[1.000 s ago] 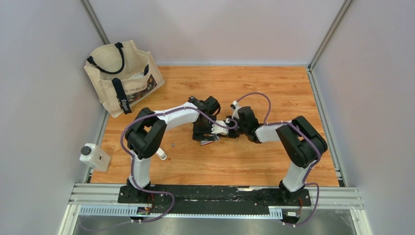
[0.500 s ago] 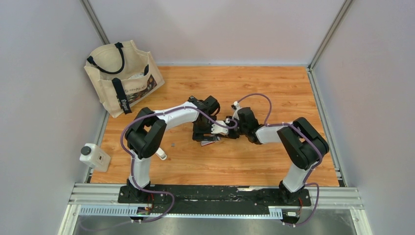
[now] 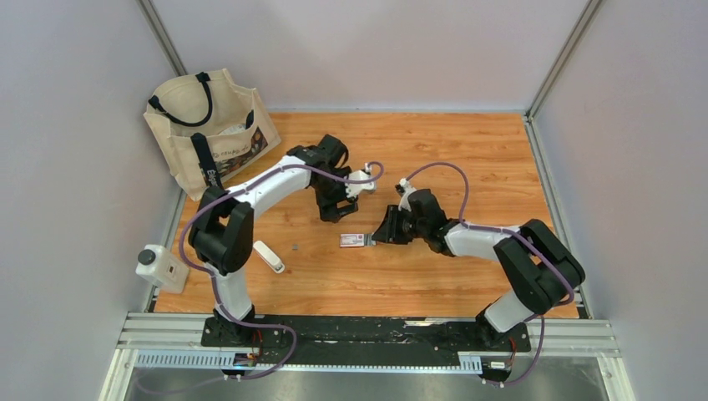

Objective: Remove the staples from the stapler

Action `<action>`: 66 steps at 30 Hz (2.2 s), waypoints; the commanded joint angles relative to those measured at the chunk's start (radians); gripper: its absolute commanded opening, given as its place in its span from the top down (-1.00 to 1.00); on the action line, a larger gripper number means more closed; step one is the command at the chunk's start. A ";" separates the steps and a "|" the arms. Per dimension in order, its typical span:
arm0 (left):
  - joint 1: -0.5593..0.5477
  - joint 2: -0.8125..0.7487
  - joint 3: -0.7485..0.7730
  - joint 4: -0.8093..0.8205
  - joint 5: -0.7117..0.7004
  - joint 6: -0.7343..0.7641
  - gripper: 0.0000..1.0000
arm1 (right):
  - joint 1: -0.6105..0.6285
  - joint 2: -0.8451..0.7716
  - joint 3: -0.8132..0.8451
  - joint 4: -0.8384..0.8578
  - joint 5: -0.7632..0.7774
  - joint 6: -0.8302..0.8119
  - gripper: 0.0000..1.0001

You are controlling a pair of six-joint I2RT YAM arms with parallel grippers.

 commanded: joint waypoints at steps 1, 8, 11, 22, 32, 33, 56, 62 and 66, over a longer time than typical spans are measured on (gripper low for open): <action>0.069 -0.114 0.063 -0.052 0.185 -0.060 -0.76 | 0.001 -0.091 0.051 -0.056 0.081 -0.074 0.40; 0.092 -0.136 0.020 -0.043 0.206 -0.074 -0.76 | 0.017 -0.011 0.140 -0.020 0.022 -0.077 0.61; 0.094 -0.140 -0.003 -0.029 0.207 -0.082 -0.75 | 0.041 0.036 0.159 -0.010 0.019 -0.077 0.63; 0.100 -0.126 -0.011 -0.010 0.204 -0.088 -0.75 | 0.058 0.118 0.163 -0.046 0.034 -0.082 0.69; 0.100 -0.129 -0.020 -0.006 0.195 -0.093 -0.74 | 0.058 0.115 0.183 -0.066 0.055 -0.091 0.70; 0.100 -0.128 -0.022 -0.001 0.196 -0.093 -0.74 | 0.058 0.106 0.184 -0.073 0.058 -0.097 0.70; 0.003 0.078 0.069 0.174 0.077 -0.163 -0.67 | 0.130 -0.009 0.008 0.081 0.215 0.024 0.99; -0.024 0.088 0.063 0.192 0.032 -0.162 -0.65 | 0.130 0.009 -0.015 0.118 0.206 0.039 0.95; -0.049 0.116 0.061 0.201 0.009 -0.169 -0.65 | 0.136 0.000 -0.044 0.147 0.196 0.065 0.95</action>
